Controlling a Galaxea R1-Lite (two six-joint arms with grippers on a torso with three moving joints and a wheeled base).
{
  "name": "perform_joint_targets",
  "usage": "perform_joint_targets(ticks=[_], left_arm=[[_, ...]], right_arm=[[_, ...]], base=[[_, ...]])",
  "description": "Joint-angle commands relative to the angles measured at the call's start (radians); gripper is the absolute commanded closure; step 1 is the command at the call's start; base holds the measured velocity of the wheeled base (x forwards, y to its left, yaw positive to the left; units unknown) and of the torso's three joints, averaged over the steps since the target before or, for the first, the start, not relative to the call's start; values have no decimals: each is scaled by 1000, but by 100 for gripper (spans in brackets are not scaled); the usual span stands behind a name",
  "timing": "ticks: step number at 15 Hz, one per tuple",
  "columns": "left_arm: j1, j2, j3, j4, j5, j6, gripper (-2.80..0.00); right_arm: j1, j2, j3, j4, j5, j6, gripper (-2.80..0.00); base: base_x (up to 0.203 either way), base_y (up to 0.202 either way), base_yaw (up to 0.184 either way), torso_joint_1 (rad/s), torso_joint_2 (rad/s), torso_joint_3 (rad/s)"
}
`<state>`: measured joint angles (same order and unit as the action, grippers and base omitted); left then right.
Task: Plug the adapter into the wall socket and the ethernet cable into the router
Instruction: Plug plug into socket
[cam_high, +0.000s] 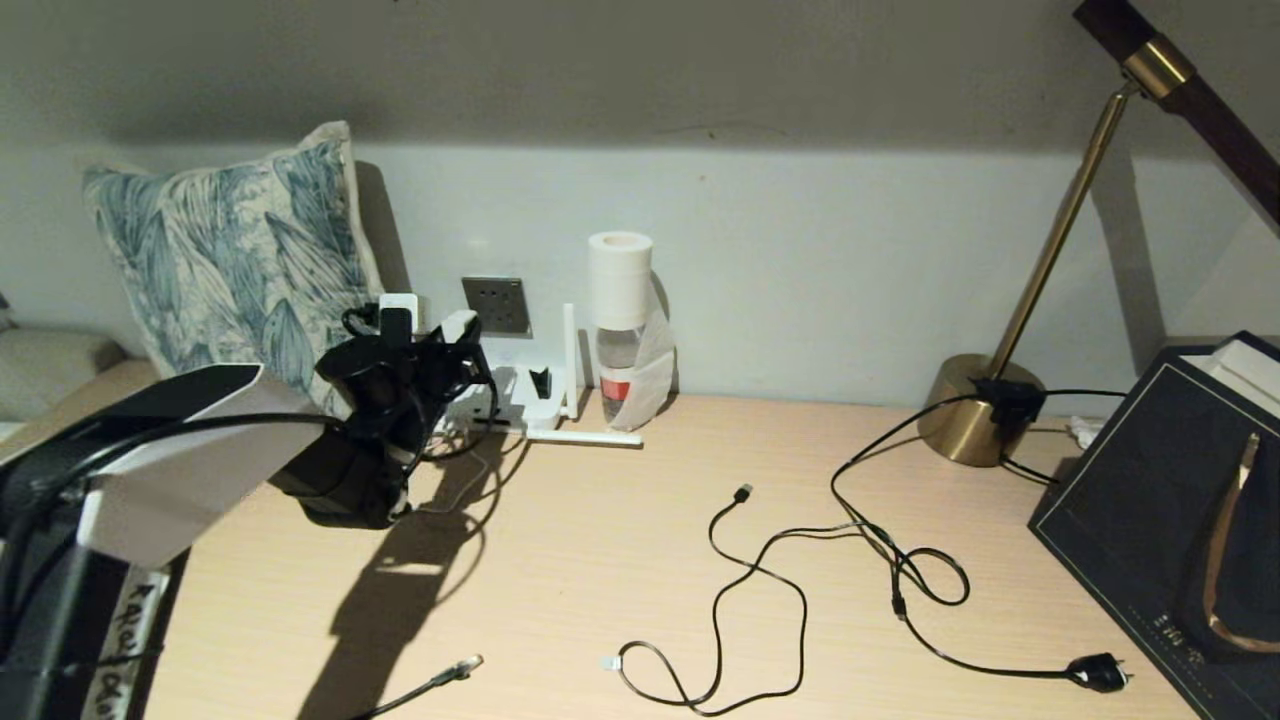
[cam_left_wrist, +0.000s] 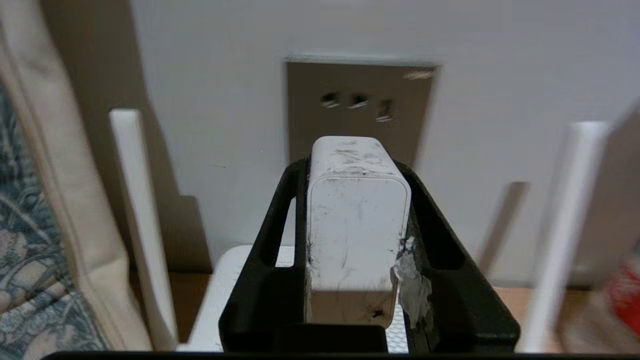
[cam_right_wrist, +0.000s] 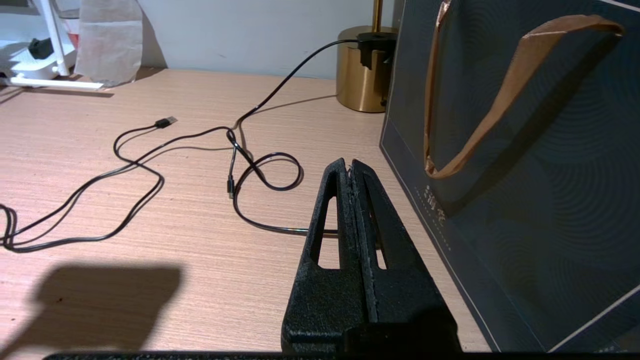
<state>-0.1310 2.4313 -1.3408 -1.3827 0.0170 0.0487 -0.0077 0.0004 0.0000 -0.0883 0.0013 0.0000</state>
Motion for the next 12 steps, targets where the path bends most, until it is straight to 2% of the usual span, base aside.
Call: perform_joint_targets(ticks=[1, 4, 12], left_arm=[[8, 99, -99, 7, -13, -9, 0], [8, 125, -162, 34, -31, -29, 0], [-2, 113, -180, 34, -31, -29, 0]], right_arm=[[0, 1, 35, -1, 0, 0, 0], [0, 1, 35, -1, 0, 0, 0], [0, 1, 35, -1, 0, 0, 0]], base=[[0, 0, 0, 0, 0, 0], [0, 0, 0, 0, 0, 0], [0, 0, 0, 0, 0, 0]])
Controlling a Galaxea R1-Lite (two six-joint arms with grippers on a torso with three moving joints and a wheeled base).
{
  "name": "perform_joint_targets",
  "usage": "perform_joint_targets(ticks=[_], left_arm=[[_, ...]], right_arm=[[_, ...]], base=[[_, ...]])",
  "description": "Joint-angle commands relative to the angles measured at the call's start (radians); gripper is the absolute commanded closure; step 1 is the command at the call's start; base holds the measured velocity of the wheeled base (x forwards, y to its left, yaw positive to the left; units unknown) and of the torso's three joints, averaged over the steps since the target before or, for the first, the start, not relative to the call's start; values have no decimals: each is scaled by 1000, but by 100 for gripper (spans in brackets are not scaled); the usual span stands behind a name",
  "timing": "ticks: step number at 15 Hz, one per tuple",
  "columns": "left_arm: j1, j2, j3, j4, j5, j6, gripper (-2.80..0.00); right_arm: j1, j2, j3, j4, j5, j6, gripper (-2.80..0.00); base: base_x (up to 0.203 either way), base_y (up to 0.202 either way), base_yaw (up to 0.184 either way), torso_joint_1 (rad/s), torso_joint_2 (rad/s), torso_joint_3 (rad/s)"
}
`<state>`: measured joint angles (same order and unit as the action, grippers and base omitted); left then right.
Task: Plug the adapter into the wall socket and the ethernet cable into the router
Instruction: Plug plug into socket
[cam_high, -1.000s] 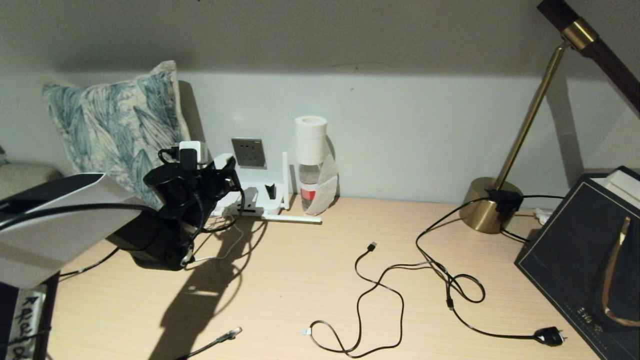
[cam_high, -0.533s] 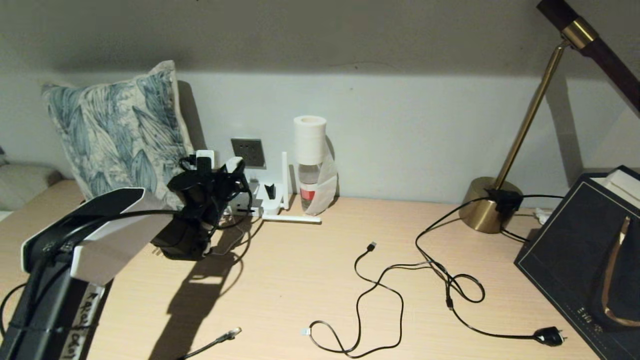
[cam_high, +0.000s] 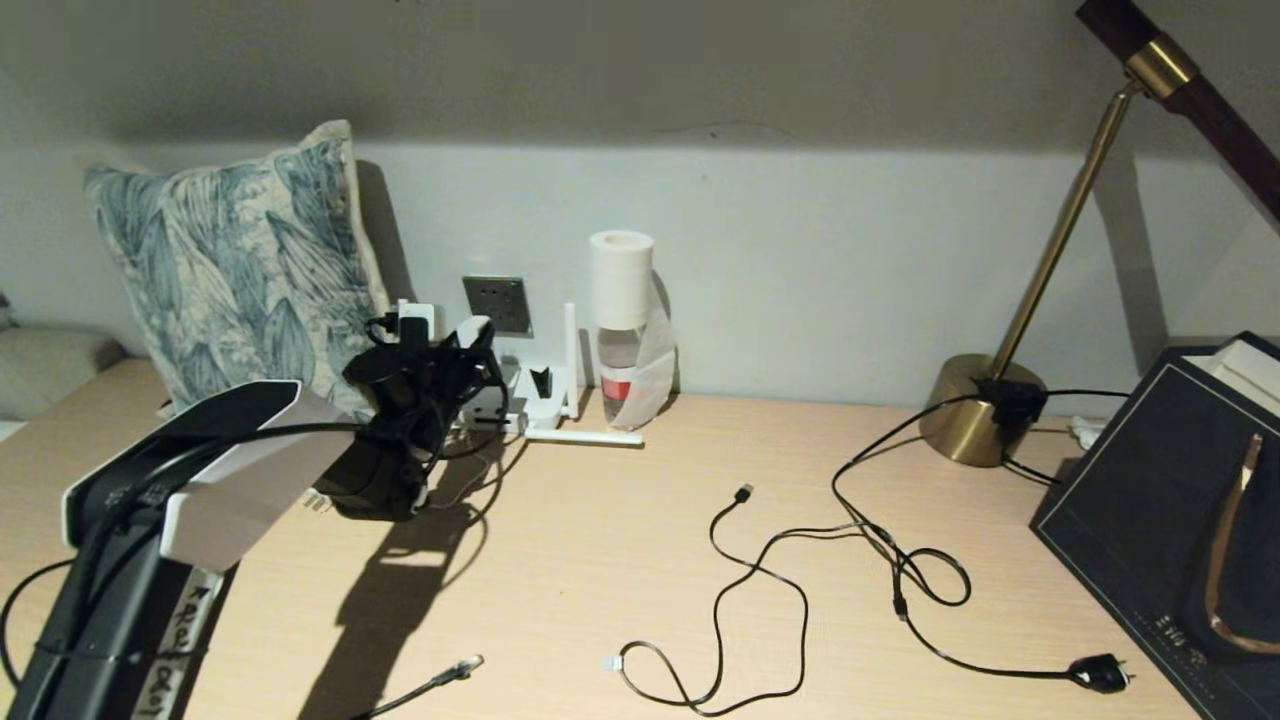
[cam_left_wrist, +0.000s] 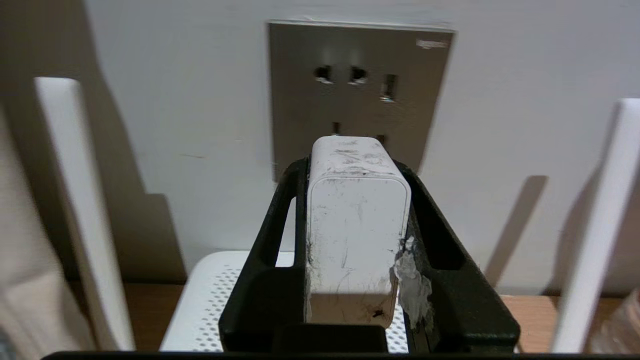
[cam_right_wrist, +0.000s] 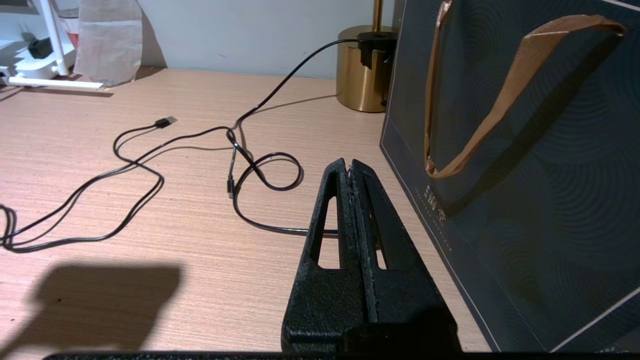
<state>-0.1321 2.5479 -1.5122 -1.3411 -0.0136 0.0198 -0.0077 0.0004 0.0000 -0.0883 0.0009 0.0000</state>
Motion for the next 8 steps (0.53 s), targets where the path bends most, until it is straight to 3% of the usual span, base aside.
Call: perform_joint_targets(ticks=[1, 8], left_arm=[[-2, -1, -27, -7, 0, 0, 0], [-1, 10, -74, 14, -5, -1, 0]], right_arm=[[0, 1, 35, -1, 1, 0, 0], [0, 1, 35, -1, 1, 0, 0]], base=[[0, 0, 0, 0, 0, 0], [0, 0, 0, 0, 0, 0]])
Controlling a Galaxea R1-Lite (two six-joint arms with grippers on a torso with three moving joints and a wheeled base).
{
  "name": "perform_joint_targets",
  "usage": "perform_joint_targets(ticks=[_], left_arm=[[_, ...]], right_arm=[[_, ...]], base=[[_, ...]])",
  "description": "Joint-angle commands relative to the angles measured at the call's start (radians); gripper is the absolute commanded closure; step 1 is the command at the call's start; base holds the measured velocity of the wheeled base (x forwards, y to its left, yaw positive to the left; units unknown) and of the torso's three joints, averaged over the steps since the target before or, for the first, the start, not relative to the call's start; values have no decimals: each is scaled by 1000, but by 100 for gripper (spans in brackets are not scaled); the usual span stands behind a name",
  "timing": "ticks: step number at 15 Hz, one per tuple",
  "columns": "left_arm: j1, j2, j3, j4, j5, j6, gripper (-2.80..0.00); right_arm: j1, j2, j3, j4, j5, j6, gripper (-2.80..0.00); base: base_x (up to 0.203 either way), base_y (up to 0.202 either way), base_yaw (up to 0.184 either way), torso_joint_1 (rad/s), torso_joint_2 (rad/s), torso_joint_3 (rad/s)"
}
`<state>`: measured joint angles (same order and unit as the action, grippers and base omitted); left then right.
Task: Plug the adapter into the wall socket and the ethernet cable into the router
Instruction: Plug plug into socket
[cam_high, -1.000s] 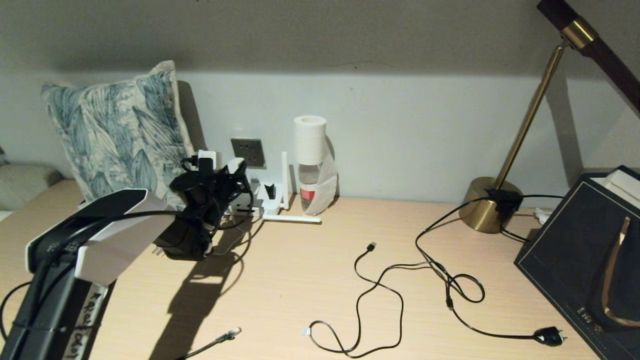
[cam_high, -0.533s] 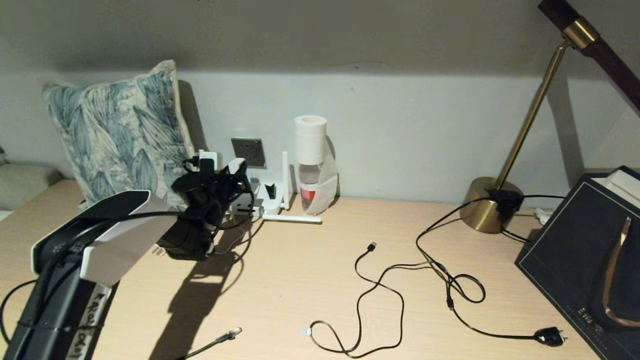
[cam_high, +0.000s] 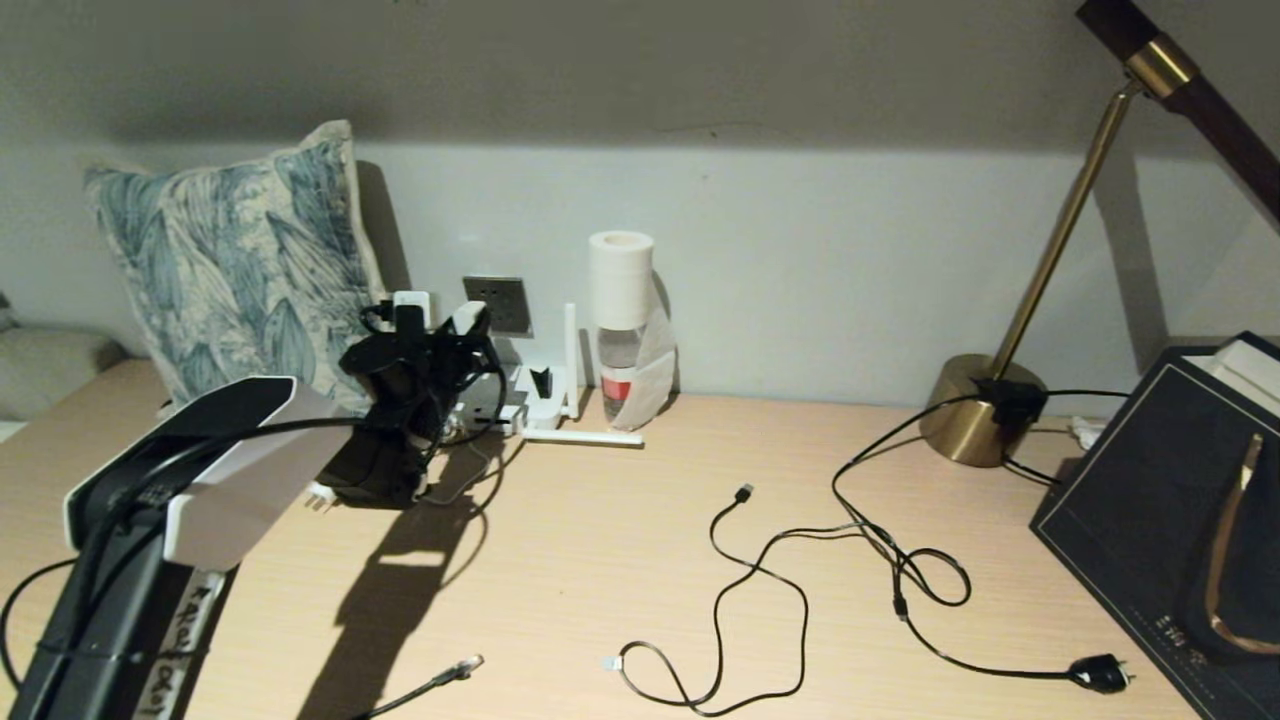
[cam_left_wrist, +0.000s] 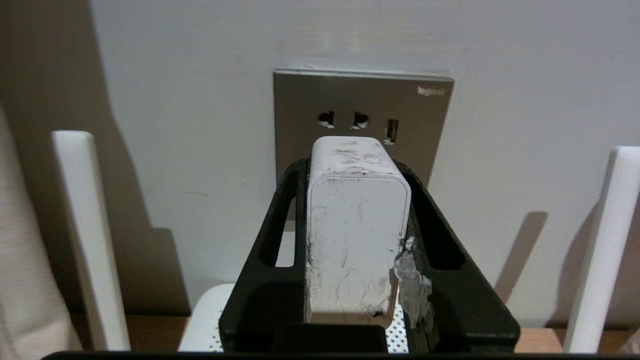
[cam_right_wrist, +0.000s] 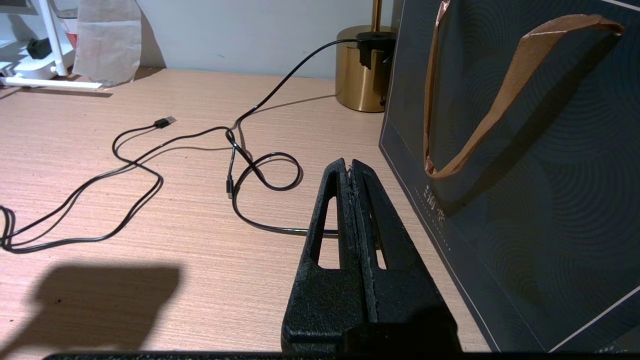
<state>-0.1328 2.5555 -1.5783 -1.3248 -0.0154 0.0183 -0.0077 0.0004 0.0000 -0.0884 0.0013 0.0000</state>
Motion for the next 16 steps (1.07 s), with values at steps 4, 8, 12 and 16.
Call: perform_joint_targets(ticks=[4, 8, 12, 16], left_arm=[[-1, 5, -33, 13, -3, 0, 0], [1, 20, -73, 23, -2, -7, 0], [4, 32, -99, 43, -2, -10, 0], [5, 62, -147, 59, -2, -15, 0]], right_arm=[[0, 1, 35, -1, 0, 0, 0], [0, 1, 35, -1, 0, 0, 0], [0, 1, 35, -1, 0, 0, 0], [0, 1, 35, -1, 0, 0, 0]], base=[[0, 0, 0, 0, 0, 0], [0, 0, 0, 0, 0, 0], [0, 0, 0, 0, 0, 0], [0, 0, 0, 0, 0, 0]])
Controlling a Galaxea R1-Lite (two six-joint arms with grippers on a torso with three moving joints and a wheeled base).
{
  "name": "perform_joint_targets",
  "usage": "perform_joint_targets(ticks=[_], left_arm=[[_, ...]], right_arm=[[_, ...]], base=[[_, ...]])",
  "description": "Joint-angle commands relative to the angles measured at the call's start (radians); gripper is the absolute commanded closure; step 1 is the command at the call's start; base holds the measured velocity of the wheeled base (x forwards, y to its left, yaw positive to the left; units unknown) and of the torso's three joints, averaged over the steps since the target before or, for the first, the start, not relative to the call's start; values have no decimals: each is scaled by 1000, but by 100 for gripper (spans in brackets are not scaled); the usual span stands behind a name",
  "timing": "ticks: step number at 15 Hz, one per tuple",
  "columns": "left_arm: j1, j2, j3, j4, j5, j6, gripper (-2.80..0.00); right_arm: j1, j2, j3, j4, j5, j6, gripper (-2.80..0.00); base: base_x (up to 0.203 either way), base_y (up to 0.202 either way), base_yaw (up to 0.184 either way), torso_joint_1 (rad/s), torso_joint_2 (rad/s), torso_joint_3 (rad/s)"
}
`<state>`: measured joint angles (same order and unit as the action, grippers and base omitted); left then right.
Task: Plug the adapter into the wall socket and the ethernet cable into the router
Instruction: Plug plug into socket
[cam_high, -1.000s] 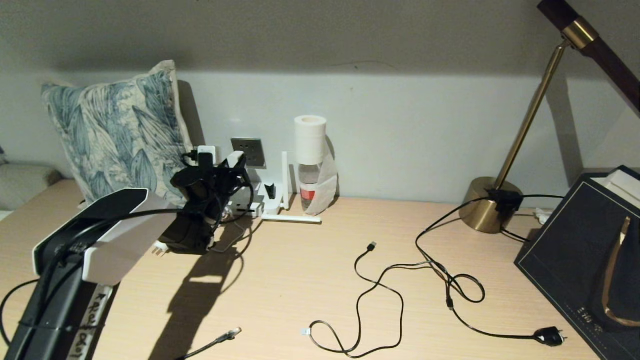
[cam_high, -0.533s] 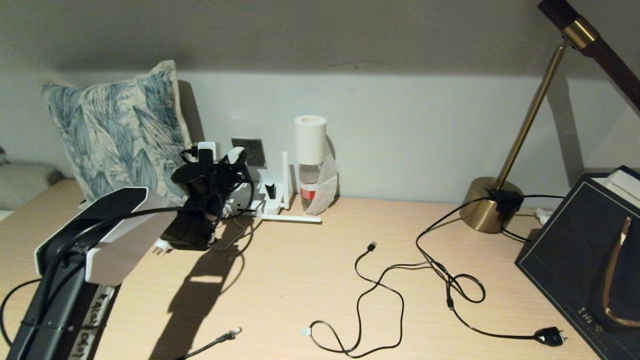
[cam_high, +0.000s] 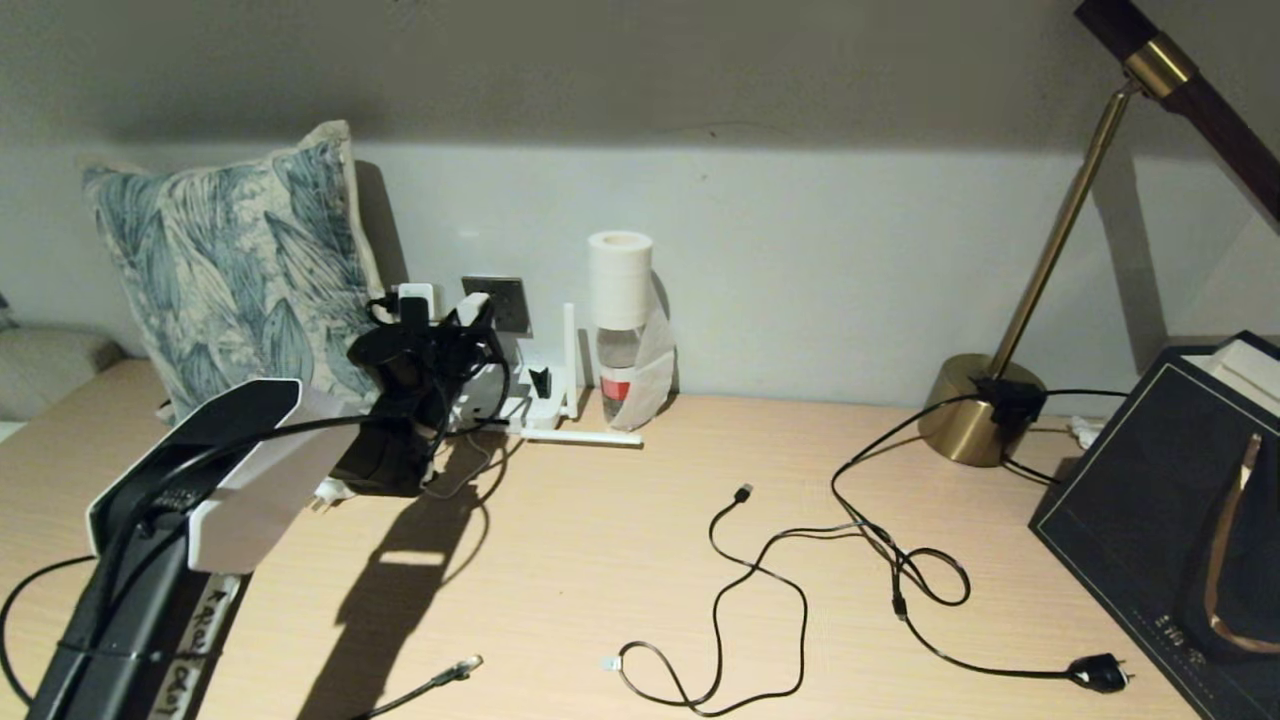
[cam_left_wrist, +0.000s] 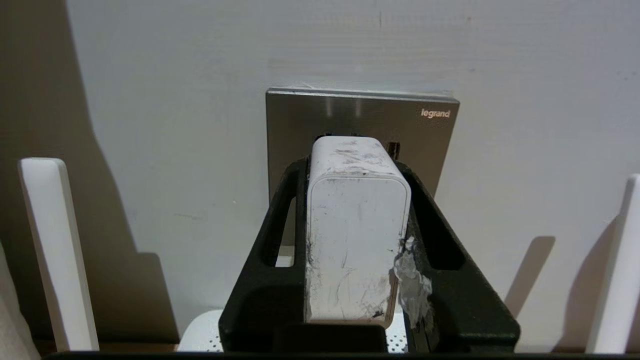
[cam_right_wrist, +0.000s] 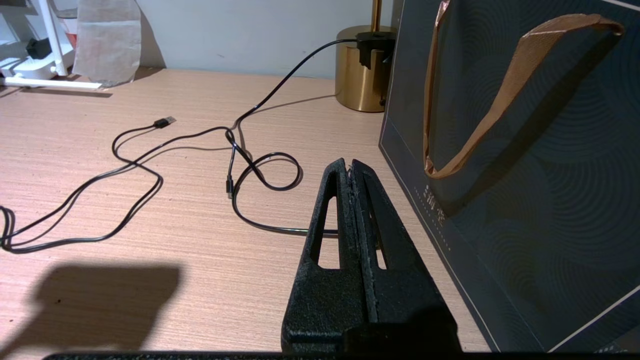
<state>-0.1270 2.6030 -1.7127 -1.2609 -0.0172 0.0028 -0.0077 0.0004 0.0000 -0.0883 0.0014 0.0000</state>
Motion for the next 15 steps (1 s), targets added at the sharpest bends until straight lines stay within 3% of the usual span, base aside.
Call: perform_joint_targets(ticks=[1, 15], left_arm=[[0, 22, -16, -5, 0, 0, 0], [0, 78, -152, 35, 8, 0, 0]], right_arm=[[0, 1, 35, -1, 0, 0, 0], [0, 1, 35, -1, 0, 0, 0]], base=[[0, 0, 0, 0, 0, 0], [0, 0, 0, 0, 0, 0]])
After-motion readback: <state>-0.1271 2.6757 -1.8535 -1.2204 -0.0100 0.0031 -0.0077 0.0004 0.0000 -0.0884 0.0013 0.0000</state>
